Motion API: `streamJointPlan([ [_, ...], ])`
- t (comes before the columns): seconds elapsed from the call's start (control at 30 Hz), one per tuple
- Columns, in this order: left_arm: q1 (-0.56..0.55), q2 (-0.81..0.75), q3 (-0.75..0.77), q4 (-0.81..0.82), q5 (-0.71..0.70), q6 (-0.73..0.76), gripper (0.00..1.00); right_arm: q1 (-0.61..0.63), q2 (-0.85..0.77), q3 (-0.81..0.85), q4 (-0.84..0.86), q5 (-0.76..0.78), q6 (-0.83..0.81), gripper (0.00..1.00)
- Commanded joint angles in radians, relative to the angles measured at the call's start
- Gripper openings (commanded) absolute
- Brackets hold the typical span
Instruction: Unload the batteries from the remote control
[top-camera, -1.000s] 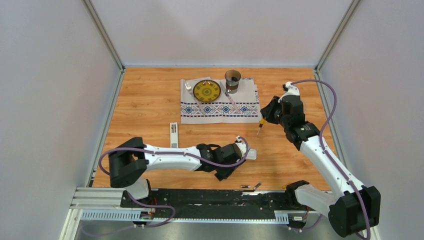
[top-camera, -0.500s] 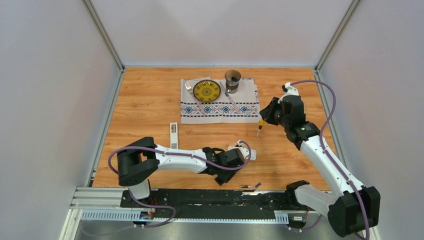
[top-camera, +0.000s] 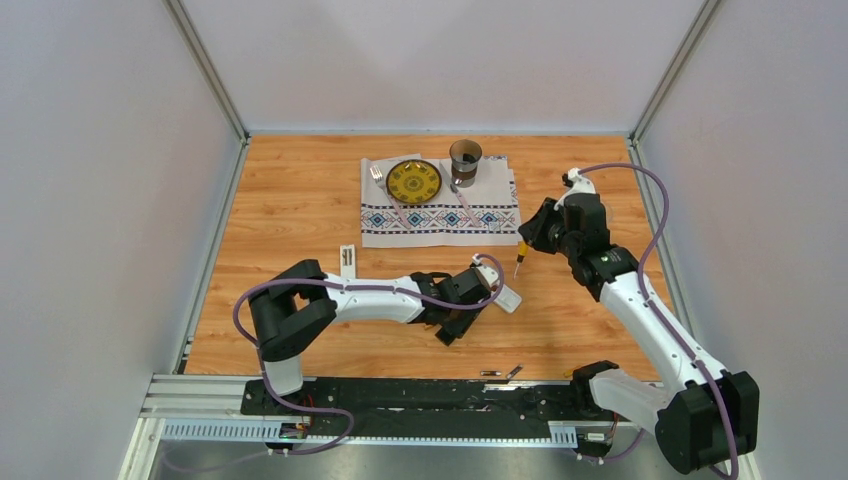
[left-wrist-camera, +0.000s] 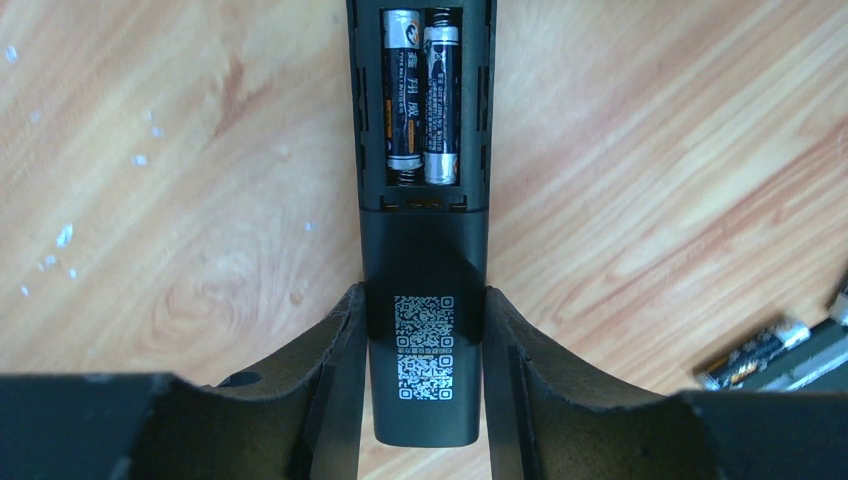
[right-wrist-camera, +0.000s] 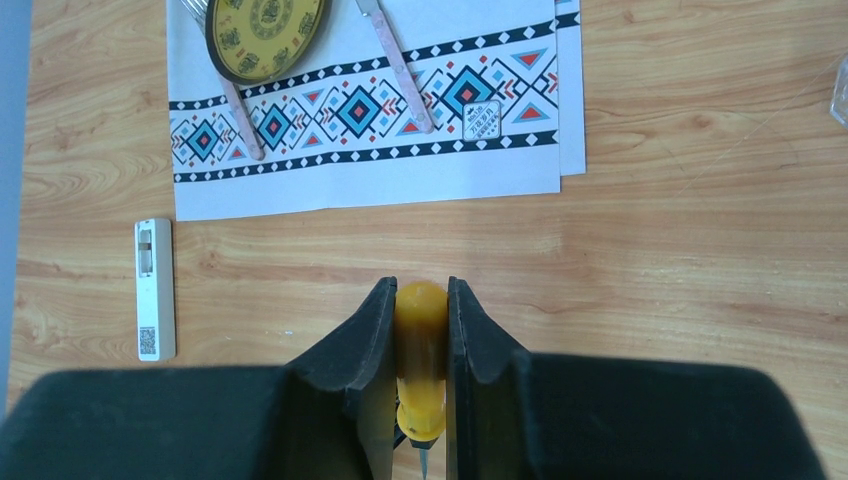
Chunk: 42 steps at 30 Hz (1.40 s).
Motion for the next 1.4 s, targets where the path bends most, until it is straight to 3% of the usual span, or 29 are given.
streamJointPlan([
  [0.0,-0.003,0.044,0.055,0.008,0.046,0.068,0.00,-0.006,-0.006,-0.012,0.015,-0.022,-0.011,0.00],
  [0.3,-0.034,-0.045,-0.060,0.046,0.065,0.097,0.00,-0.006,-0.014,-0.035,0.031,-0.086,-0.014,0.00],
  [0.5,-0.126,-0.049,-0.060,-0.043,-0.030,0.091,0.01,-0.004,-0.013,-0.067,0.047,-0.134,-0.008,0.00],
  [0.6,-0.139,-0.052,-0.075,-0.057,-0.044,0.057,0.18,-0.001,-0.014,-0.087,0.054,-0.160,0.003,0.00],
  [0.63,-0.141,-0.065,-0.084,-0.055,-0.052,0.051,0.34,0.005,-0.016,-0.091,0.054,-0.161,0.003,0.00],
  [0.73,-0.143,-0.092,-0.110,-0.043,-0.064,0.037,0.53,0.012,-0.025,-0.113,0.057,-0.161,0.009,0.00],
  [0.93,-0.147,-0.121,-0.129,-0.075,-0.057,0.036,0.64,0.028,-0.046,-0.136,0.057,-0.174,0.017,0.00],
  [1.2,-0.158,-0.181,-0.227,-0.052,-0.052,-0.010,0.65,0.075,-0.049,-0.151,0.061,-0.162,0.029,0.00],
  [1.37,-0.162,-0.178,-0.262,-0.012,-0.041,-0.007,0.54,0.118,-0.042,-0.168,0.089,-0.138,0.037,0.00],
])
